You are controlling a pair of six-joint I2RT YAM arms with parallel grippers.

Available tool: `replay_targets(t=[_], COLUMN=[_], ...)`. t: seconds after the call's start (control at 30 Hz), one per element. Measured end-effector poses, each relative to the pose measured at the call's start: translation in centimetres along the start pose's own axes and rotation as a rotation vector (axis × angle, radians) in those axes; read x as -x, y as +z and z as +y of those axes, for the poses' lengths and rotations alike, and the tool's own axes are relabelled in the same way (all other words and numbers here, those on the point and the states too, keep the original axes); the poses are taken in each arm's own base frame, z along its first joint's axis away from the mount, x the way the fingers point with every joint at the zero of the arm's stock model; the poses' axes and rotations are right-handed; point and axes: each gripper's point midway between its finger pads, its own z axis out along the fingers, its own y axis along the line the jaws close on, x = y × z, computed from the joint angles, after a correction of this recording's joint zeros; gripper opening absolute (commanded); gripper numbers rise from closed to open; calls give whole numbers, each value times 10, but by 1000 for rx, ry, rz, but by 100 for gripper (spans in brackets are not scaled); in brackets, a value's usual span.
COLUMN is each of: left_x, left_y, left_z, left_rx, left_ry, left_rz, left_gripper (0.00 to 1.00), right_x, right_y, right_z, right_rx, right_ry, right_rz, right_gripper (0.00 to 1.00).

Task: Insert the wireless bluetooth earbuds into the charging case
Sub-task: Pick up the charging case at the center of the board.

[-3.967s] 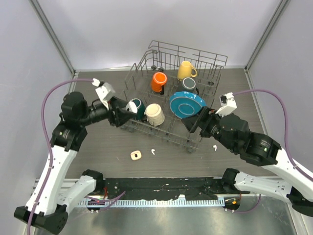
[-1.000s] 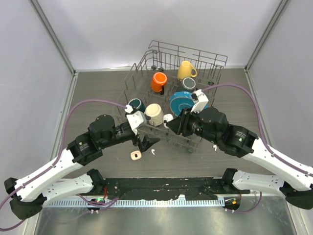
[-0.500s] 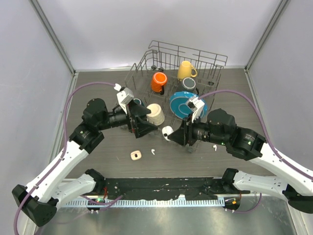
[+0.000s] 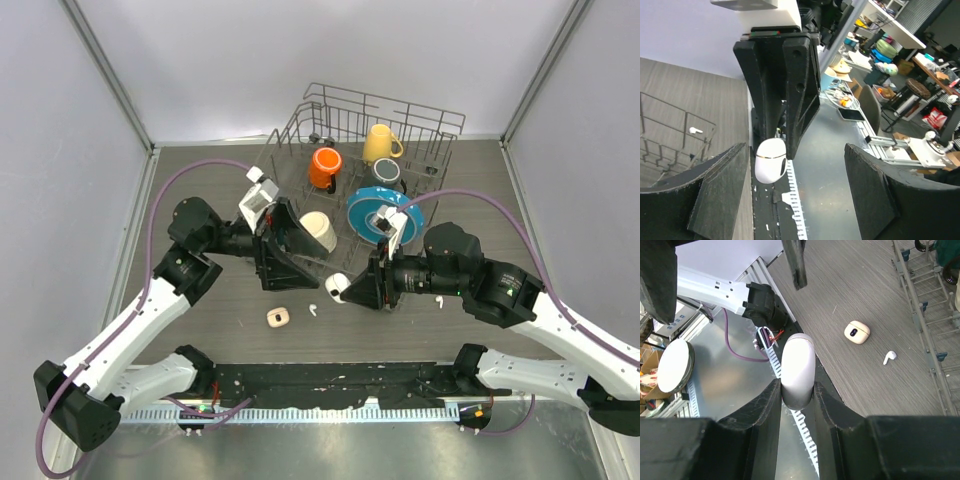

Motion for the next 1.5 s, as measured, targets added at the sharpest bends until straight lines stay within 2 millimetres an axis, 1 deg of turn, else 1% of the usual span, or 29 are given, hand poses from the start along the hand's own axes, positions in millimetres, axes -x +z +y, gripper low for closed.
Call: replay_targets(t=[0.1,0.2,0.33,0.57,0.7,0.8,0.93,1.2,1.4,1.5], left_x=[-5,-11,-17,-28,-35,-41,-46,-52,-54,-55], left_y=[-1,-1,-1,3,6,7,8,9,10,11], left_z=[-3,-1,8,25,28,28,26,24,22,21], left_rx=[-23,-19,4,46,55,54,48,42,37,31], left_ry=[-11,-37,-64,-116,-136,-144,-154,-163,-162,-163], left_rz=[24,43,55,76,95,111,127,147,152,157], left_gripper=[77,76,72,62,56,54,44,36,36,31], right_x=[-1,-2,-2,0,0,0,1,1,1,1], right_y=[0,0,0,4,5,6,6,8,8,8], right_z=[2,4,6,8,8,8,8,7,6,6], right_rx=[13,22,33,48,51,50,52,48,42,41], right_ry=[-1,-2,-1,-4,-4,-4,-5,-4,-3,-2], right_rz=[6,10,14,12,12,12,9,10,10,12], right_gripper=[1,1,1,1,1,1,1,1,1,1])
